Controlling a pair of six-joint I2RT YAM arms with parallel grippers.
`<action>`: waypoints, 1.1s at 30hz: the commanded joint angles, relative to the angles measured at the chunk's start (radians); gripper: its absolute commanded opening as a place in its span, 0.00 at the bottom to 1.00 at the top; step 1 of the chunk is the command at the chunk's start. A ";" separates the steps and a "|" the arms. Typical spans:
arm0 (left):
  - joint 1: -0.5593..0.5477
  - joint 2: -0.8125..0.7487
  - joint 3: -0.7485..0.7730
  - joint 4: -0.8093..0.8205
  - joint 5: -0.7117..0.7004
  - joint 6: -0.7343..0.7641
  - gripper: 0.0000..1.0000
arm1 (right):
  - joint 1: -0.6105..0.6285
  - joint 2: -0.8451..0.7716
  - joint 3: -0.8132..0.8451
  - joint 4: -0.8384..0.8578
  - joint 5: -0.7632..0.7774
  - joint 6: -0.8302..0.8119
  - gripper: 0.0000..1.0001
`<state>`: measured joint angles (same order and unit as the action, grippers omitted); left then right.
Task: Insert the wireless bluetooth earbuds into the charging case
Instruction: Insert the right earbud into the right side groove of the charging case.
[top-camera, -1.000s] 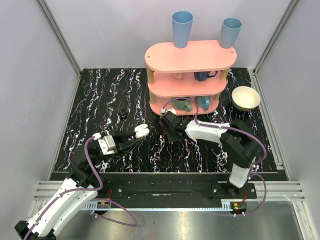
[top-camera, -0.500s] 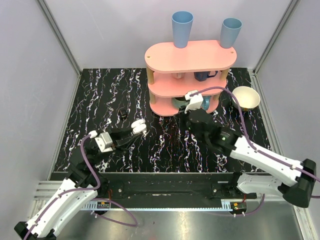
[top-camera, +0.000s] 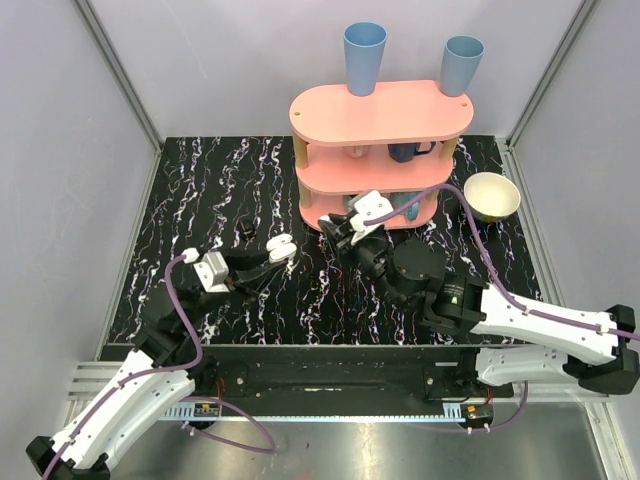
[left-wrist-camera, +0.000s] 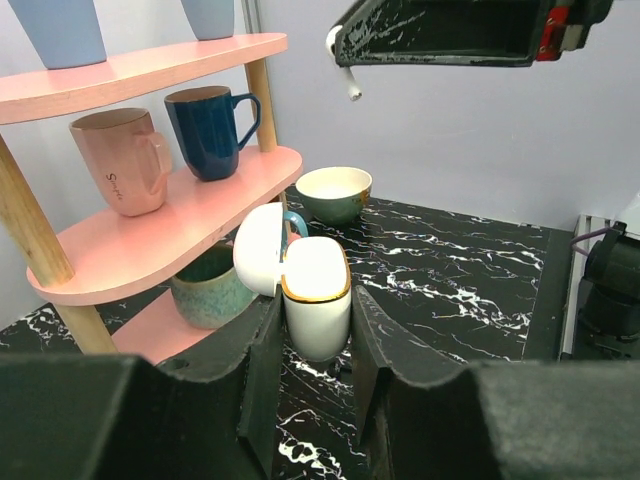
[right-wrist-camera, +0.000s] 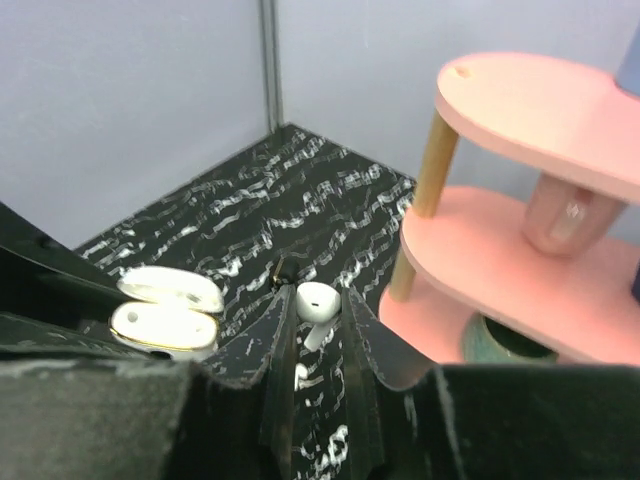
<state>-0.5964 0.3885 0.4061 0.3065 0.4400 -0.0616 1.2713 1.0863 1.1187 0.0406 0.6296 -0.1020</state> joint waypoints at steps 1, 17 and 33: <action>-0.002 0.009 0.049 0.062 -0.004 -0.024 0.00 | 0.042 0.064 0.107 0.108 0.022 -0.131 0.16; -0.002 0.029 0.069 0.082 -0.119 -0.155 0.00 | 0.091 0.136 0.087 0.237 -0.005 -0.182 0.16; -0.002 0.018 0.007 0.238 -0.034 -0.150 0.00 | 0.092 0.159 0.067 0.291 -0.059 -0.090 0.15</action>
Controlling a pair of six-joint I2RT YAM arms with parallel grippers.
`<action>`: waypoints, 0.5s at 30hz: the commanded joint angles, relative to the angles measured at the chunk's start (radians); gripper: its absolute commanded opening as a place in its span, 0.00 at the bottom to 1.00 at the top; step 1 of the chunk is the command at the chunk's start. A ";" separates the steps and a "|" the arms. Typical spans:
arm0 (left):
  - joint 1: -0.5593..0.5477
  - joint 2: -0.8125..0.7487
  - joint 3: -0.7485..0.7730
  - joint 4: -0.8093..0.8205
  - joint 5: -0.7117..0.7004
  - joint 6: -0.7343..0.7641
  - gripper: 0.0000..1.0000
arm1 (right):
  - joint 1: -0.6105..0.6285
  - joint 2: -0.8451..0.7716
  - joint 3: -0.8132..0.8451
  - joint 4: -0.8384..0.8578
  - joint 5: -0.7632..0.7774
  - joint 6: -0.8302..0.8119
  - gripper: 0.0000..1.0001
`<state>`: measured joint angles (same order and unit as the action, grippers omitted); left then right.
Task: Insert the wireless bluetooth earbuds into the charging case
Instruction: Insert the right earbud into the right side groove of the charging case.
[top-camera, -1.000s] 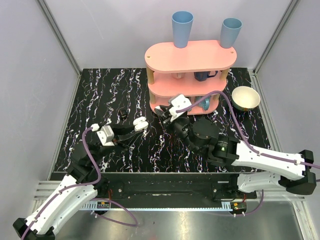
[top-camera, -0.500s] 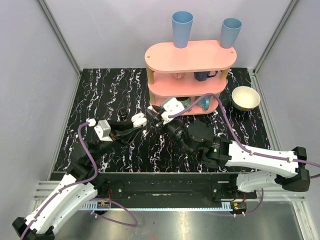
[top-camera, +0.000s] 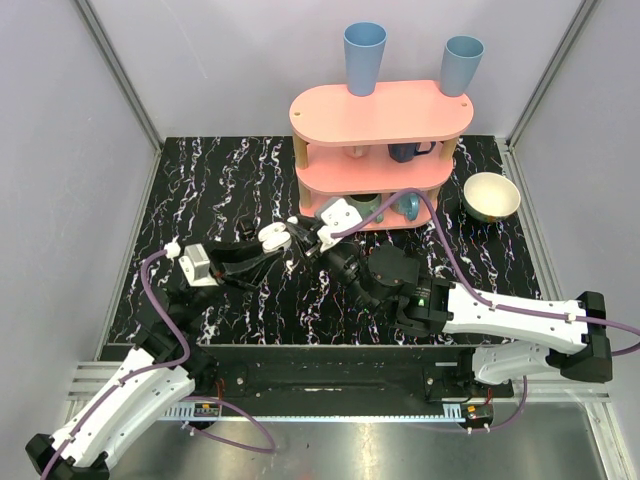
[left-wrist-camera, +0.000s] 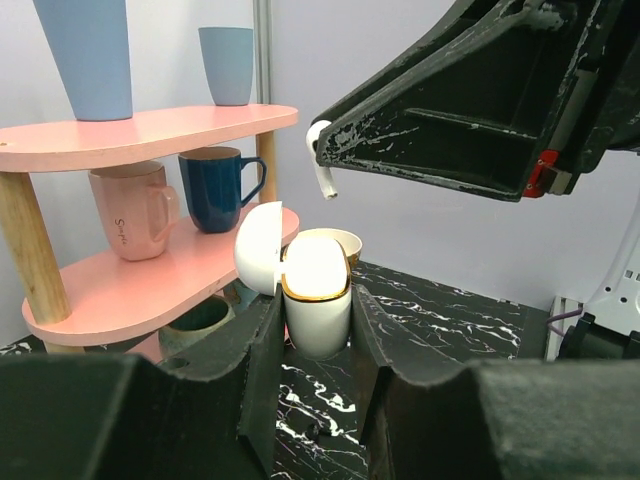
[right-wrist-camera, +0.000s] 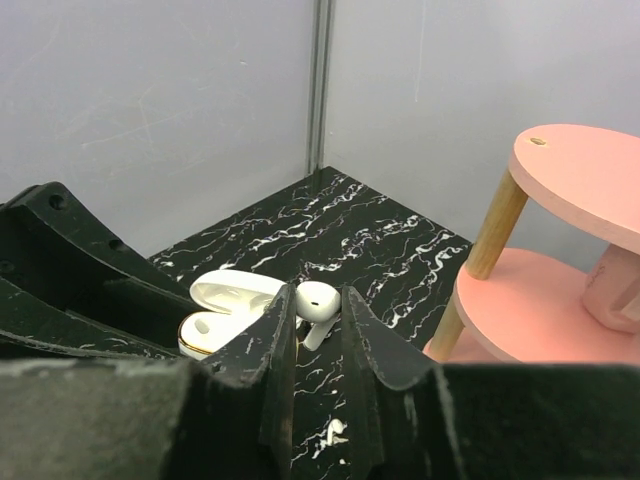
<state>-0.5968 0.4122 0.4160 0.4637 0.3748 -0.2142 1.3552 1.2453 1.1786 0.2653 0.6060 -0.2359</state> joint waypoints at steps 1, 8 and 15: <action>-0.001 -0.003 -0.003 0.082 0.032 0.004 0.00 | 0.009 0.002 0.007 0.071 -0.047 0.049 0.15; -0.001 0.008 -0.002 0.107 0.021 0.001 0.00 | 0.010 0.016 0.021 0.058 -0.080 0.060 0.16; -0.003 0.005 -0.003 0.102 0.024 0.003 0.00 | 0.009 0.020 0.026 0.038 -0.094 0.066 0.15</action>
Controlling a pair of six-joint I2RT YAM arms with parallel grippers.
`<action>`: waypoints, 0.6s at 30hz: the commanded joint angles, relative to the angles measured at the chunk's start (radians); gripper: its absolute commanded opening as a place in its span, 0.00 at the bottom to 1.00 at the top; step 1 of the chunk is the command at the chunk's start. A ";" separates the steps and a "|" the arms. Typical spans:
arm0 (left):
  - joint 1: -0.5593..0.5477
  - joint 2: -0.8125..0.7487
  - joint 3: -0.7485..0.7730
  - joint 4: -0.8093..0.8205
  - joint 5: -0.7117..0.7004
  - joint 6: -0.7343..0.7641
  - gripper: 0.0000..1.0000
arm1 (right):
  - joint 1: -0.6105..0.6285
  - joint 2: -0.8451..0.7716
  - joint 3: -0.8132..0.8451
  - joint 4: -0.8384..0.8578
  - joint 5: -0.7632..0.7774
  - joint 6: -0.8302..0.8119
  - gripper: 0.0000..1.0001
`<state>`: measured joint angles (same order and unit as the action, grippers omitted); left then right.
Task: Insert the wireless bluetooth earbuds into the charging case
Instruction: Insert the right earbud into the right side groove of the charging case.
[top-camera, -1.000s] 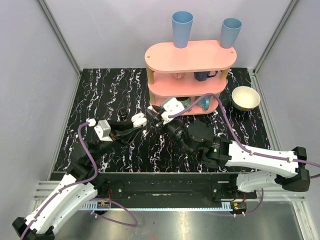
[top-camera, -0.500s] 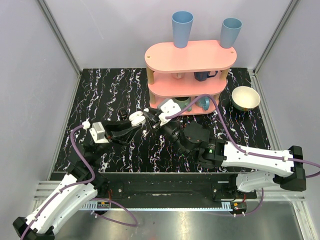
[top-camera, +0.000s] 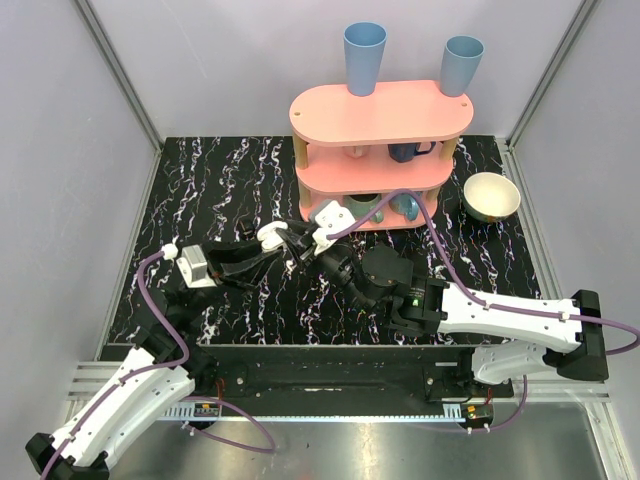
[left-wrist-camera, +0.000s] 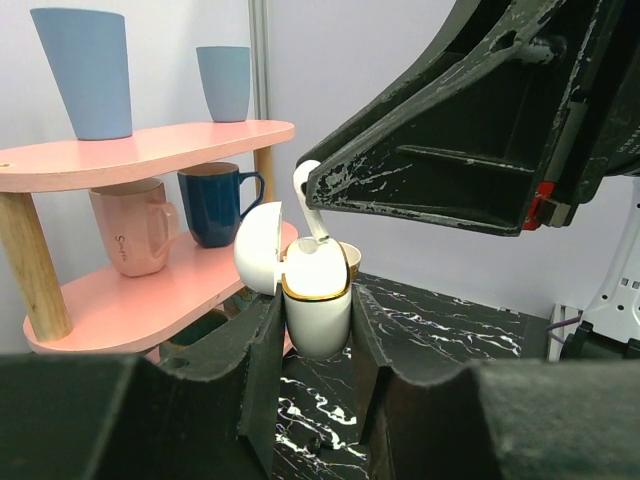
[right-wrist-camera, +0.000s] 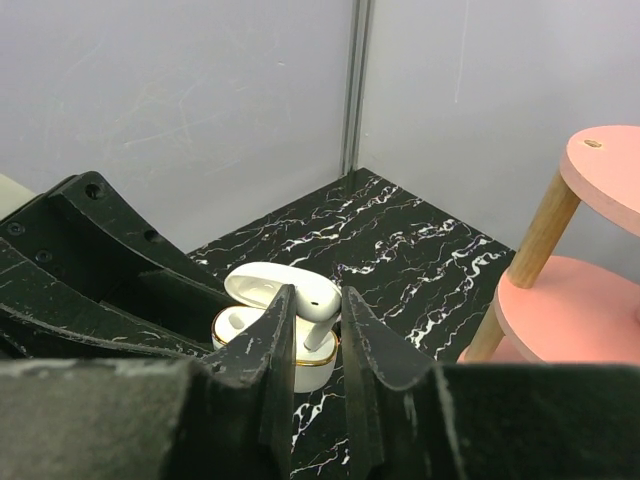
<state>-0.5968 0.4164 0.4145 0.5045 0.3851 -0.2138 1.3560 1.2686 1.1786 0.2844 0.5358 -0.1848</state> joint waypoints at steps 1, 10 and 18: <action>-0.003 -0.004 -0.002 0.059 0.012 0.002 0.00 | 0.008 -0.003 0.026 0.016 -0.026 0.013 0.15; -0.001 -0.027 0.000 0.040 -0.008 0.017 0.00 | 0.009 0.014 0.039 -0.040 -0.023 -0.028 0.15; -0.001 -0.027 0.009 0.039 -0.008 0.016 0.00 | 0.012 0.020 0.039 -0.076 -0.030 -0.047 0.14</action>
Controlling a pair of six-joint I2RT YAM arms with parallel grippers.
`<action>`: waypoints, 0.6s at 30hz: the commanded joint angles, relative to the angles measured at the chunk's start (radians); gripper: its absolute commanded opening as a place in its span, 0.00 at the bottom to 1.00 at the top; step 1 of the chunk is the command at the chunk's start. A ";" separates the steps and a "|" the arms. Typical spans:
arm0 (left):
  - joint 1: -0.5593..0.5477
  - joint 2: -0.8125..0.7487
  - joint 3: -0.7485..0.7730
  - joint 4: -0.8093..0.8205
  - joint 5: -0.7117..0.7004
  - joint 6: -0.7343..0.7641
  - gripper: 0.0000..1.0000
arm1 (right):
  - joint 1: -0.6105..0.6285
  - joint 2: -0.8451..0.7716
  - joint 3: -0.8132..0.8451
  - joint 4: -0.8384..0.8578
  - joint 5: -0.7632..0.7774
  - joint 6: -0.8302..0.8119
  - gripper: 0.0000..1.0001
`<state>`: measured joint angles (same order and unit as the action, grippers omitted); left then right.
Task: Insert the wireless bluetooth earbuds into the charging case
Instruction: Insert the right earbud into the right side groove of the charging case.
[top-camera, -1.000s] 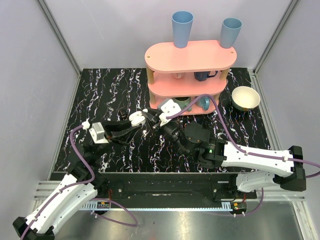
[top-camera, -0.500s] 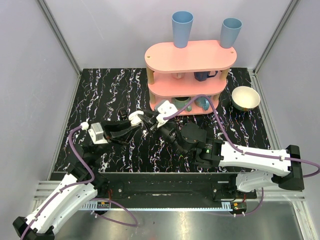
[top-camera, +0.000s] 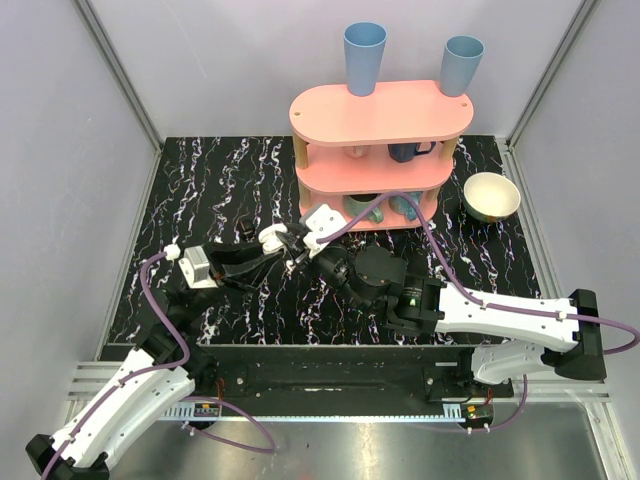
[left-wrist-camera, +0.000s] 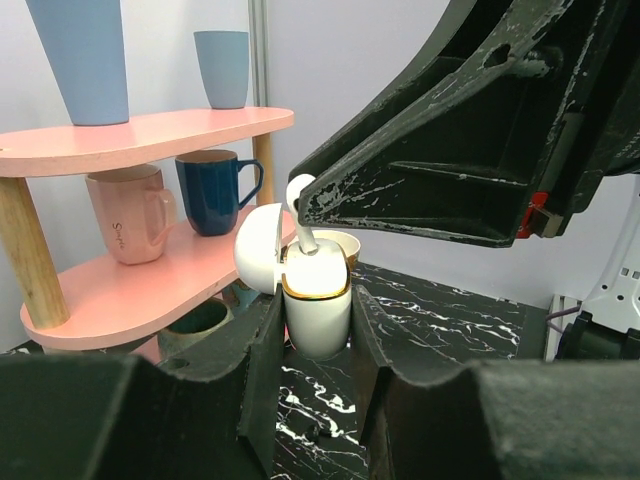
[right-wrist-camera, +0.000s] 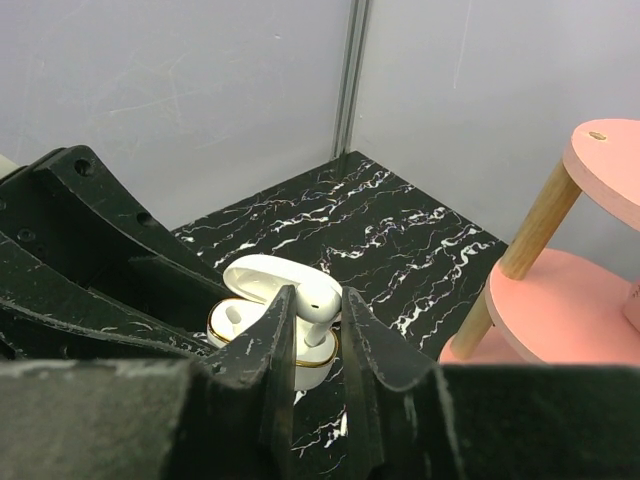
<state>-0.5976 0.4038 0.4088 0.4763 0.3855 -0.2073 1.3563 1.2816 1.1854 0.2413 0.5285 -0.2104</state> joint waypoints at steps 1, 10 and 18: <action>-0.002 -0.016 0.015 0.065 -0.008 0.008 0.00 | 0.010 0.007 0.031 -0.033 -0.022 -0.026 0.14; -0.001 -0.022 0.019 0.045 -0.019 0.019 0.00 | 0.012 0.015 0.046 -0.071 -0.027 -0.084 0.14; -0.001 -0.020 0.019 0.036 -0.019 0.025 0.00 | 0.014 0.018 0.063 -0.112 -0.033 -0.115 0.13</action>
<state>-0.5976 0.3988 0.4088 0.4446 0.3847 -0.1997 1.3602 1.2919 1.2072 0.1814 0.5198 -0.2920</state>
